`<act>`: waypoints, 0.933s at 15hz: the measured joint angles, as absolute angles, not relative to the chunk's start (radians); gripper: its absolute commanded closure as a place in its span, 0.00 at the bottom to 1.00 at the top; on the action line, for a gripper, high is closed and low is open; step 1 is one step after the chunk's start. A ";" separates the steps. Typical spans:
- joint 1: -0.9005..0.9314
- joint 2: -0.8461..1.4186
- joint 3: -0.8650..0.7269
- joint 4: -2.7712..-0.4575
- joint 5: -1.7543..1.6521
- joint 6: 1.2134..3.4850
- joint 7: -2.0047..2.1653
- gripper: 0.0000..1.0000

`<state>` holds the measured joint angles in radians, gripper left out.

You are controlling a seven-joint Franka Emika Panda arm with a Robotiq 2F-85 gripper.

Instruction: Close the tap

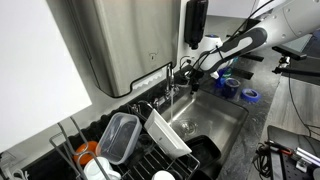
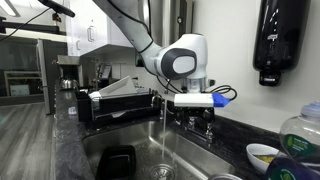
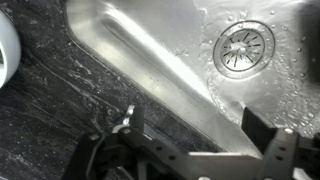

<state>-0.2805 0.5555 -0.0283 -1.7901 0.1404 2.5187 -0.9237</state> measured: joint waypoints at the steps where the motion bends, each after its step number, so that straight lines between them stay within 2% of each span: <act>1: -0.281 0.557 -0.028 -1.790 0.133 2.524 -0.923 0.00; 14: -0.287 0.578 -0.036 -1.781 0.056 2.583 -0.921 0.00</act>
